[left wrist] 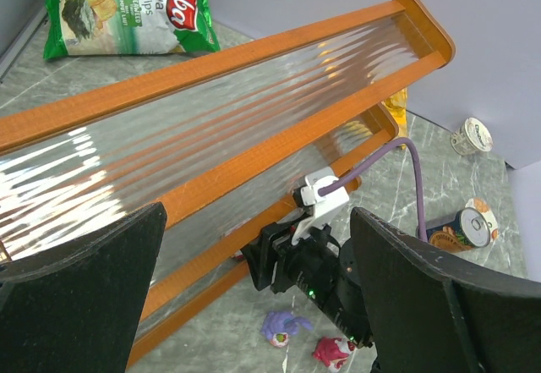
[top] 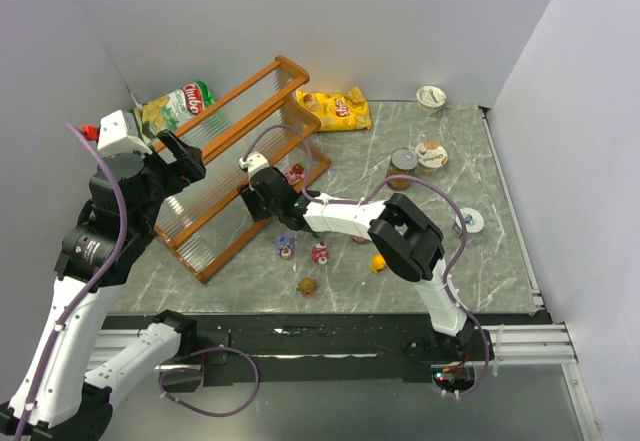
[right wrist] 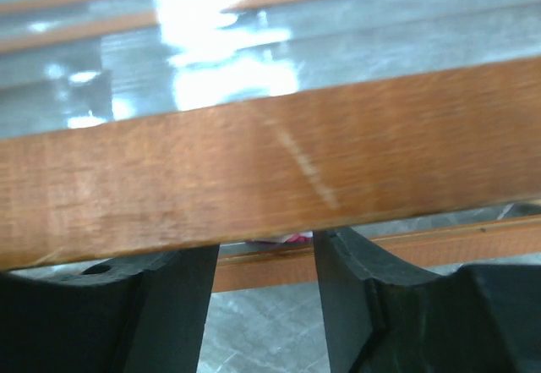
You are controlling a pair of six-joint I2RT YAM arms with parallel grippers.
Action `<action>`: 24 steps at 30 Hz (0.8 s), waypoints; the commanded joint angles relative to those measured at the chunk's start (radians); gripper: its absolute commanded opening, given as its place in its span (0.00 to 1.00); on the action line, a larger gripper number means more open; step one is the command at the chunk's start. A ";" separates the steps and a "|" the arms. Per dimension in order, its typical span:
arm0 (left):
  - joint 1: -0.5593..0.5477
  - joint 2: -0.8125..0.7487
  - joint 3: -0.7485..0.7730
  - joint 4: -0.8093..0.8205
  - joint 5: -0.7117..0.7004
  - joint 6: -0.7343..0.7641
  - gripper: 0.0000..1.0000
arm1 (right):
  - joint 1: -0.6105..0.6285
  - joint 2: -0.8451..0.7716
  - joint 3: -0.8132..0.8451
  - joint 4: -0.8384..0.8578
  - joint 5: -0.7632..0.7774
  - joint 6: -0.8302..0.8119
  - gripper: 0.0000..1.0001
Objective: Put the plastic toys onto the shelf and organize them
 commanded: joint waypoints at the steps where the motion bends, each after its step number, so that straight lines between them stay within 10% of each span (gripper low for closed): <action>1: -0.003 -0.009 0.010 0.010 -0.008 0.002 0.96 | -0.016 -0.002 0.051 0.006 0.011 0.023 0.57; 24: -0.003 -0.001 0.007 0.022 0.000 0.008 0.96 | -0.019 -0.189 -0.185 0.202 0.026 0.034 0.64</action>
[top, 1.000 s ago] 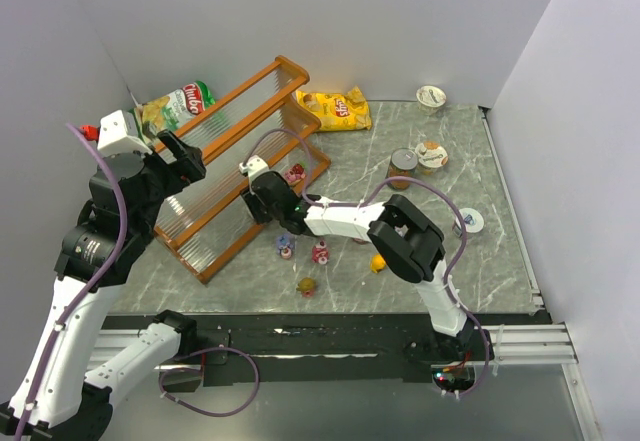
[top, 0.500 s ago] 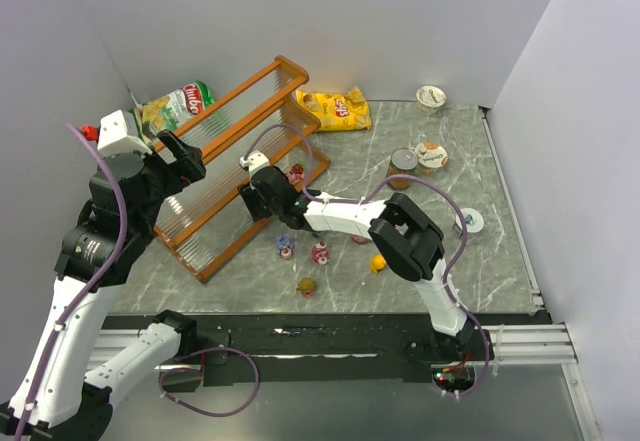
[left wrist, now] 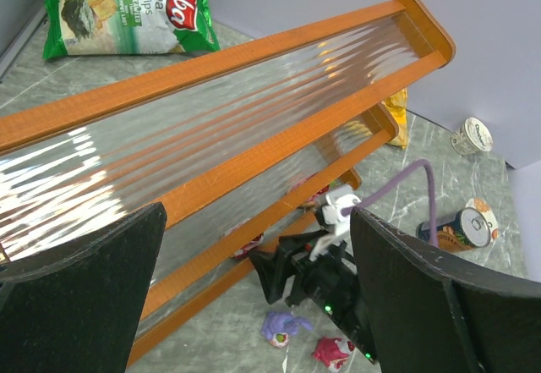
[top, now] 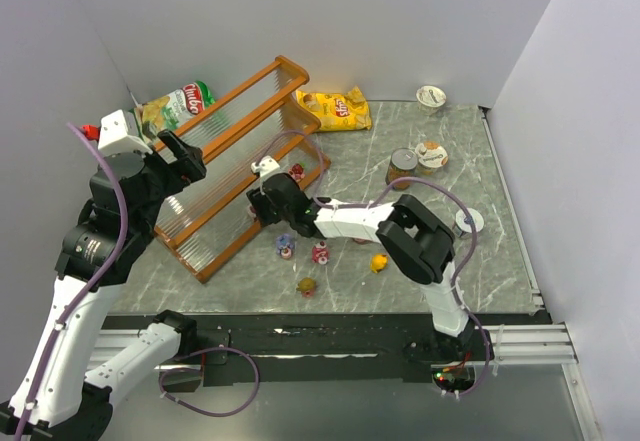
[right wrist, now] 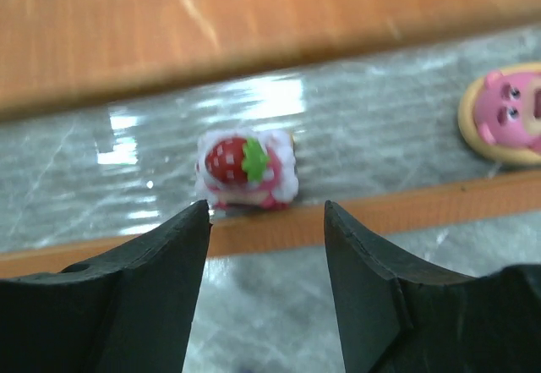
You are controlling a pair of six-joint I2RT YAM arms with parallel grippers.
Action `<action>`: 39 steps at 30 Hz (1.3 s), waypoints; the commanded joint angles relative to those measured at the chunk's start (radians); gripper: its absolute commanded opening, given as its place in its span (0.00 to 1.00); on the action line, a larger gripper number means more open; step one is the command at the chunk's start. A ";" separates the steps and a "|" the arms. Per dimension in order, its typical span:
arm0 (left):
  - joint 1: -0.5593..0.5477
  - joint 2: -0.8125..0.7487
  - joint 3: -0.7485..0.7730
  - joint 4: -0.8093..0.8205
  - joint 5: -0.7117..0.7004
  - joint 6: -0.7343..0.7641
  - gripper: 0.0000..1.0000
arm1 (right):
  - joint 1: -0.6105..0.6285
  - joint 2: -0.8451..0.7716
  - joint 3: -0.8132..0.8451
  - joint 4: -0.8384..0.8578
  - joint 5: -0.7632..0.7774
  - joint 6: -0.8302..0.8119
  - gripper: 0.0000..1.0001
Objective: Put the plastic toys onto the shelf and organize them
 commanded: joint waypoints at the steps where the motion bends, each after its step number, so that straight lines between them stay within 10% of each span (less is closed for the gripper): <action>1: -0.002 -0.004 0.009 0.021 -0.002 0.008 0.96 | -0.008 -0.140 -0.055 0.106 0.025 0.027 0.64; 23: -0.002 0.010 -0.056 0.094 0.048 -0.001 0.96 | -0.164 -0.575 -0.276 -0.505 0.226 0.415 0.69; 39: 0.000 0.071 -0.091 0.163 0.094 -0.015 0.96 | -0.114 -0.743 -0.461 -0.424 -0.036 0.286 0.72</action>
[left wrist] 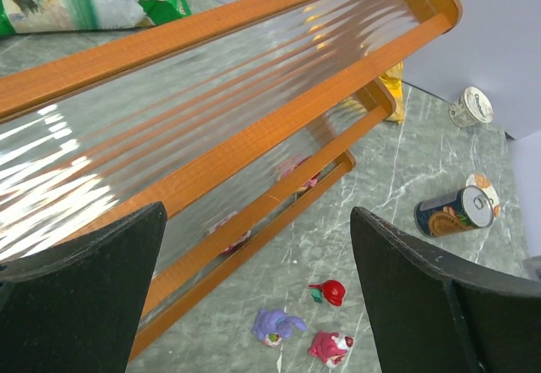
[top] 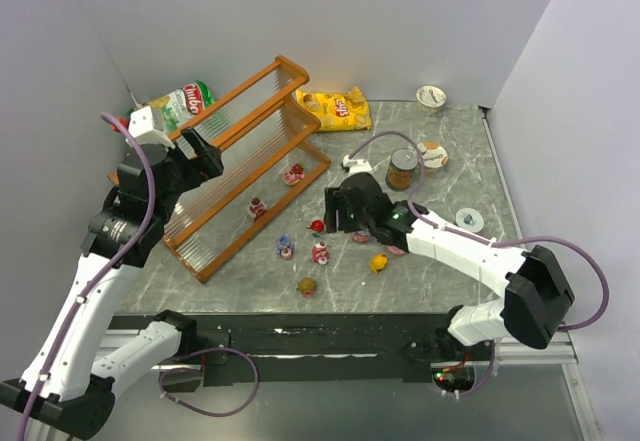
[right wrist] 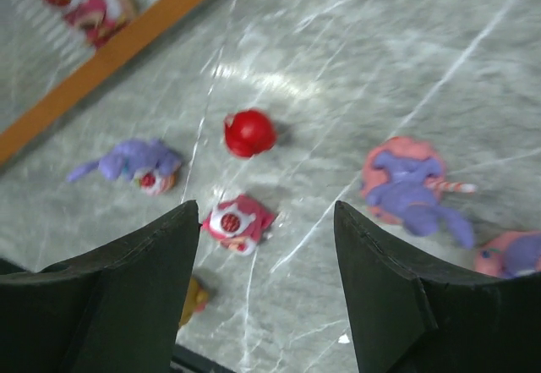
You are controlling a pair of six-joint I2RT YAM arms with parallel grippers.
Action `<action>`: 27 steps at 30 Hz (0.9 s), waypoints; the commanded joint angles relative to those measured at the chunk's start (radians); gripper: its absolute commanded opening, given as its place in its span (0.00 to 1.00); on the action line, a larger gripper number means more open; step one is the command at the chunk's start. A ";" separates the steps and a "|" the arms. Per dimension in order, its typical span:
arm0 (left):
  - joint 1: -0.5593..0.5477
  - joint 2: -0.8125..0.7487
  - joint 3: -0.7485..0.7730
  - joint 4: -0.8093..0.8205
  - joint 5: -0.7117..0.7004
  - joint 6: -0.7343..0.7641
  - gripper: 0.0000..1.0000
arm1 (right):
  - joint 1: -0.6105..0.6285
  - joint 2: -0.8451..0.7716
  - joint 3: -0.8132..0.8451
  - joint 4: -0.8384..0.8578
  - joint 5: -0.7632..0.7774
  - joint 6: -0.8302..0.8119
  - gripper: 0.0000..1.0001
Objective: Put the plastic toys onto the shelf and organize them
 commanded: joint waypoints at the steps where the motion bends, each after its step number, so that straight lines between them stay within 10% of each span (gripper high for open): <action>1: -0.002 0.010 0.003 0.046 0.019 -0.009 0.96 | 0.053 -0.017 -0.053 0.088 -0.085 -0.032 0.73; 27: 0.000 0.054 0.069 -0.009 0.061 0.052 0.96 | 0.161 0.272 -0.015 0.125 -0.035 -0.092 0.74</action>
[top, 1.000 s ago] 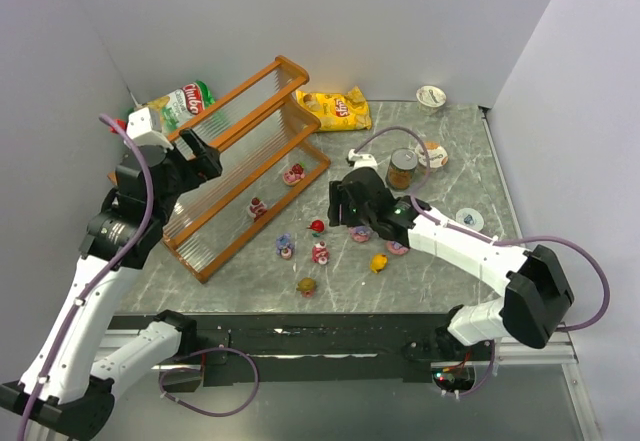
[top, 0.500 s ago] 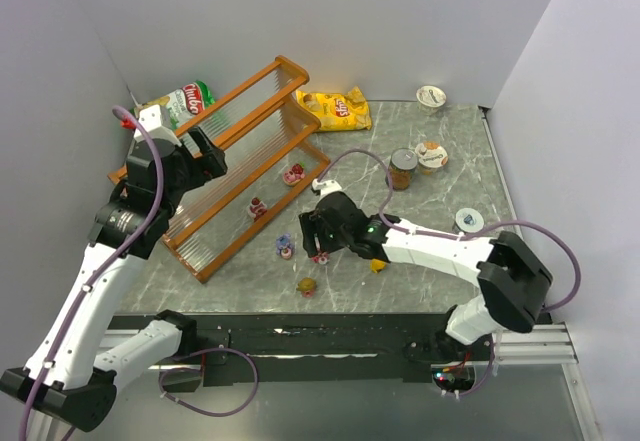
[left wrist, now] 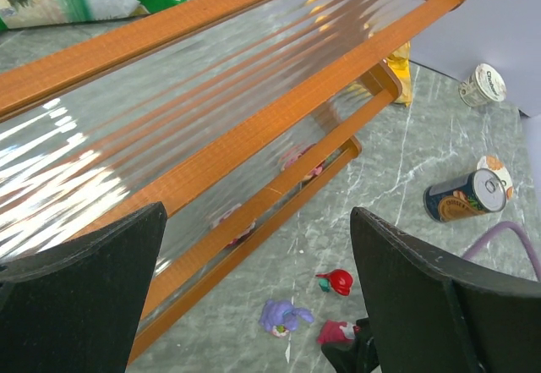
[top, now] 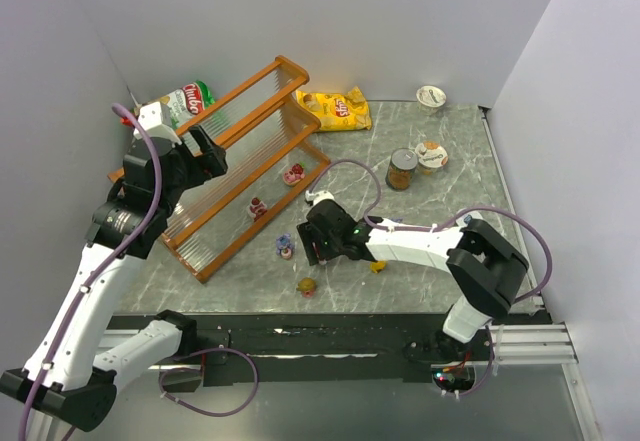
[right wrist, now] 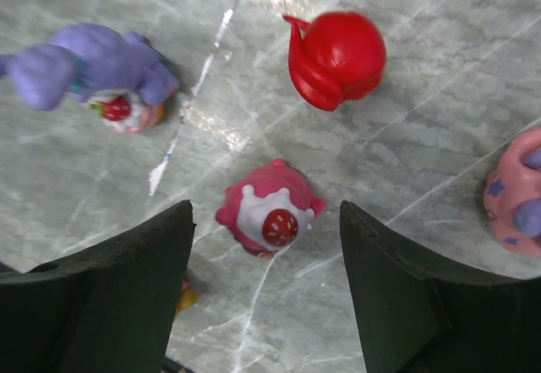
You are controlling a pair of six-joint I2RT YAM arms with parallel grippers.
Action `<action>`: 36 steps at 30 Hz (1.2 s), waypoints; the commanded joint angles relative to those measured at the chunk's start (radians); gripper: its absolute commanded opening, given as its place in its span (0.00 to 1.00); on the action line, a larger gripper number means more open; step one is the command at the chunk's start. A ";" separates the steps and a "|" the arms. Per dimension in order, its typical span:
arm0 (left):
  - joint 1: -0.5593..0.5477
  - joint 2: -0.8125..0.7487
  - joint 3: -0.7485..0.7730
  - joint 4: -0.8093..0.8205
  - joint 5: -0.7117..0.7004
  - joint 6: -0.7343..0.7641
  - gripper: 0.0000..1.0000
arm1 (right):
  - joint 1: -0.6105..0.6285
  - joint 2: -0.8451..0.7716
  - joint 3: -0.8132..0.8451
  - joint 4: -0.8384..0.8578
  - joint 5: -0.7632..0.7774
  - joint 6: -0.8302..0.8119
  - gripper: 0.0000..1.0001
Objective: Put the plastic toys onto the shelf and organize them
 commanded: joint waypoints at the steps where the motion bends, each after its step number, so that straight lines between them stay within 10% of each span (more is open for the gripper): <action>1: 0.000 0.004 0.035 0.015 0.031 0.020 0.96 | 0.009 0.022 0.034 0.012 0.030 -0.025 0.72; 18: 0.000 -0.015 0.024 0.008 0.008 0.025 0.96 | 0.010 -0.022 0.031 -0.006 0.083 -0.006 0.17; 36: 0.003 -0.091 -0.008 -0.019 -0.040 0.003 0.96 | 0.145 -0.058 0.353 -0.025 0.113 -0.091 0.13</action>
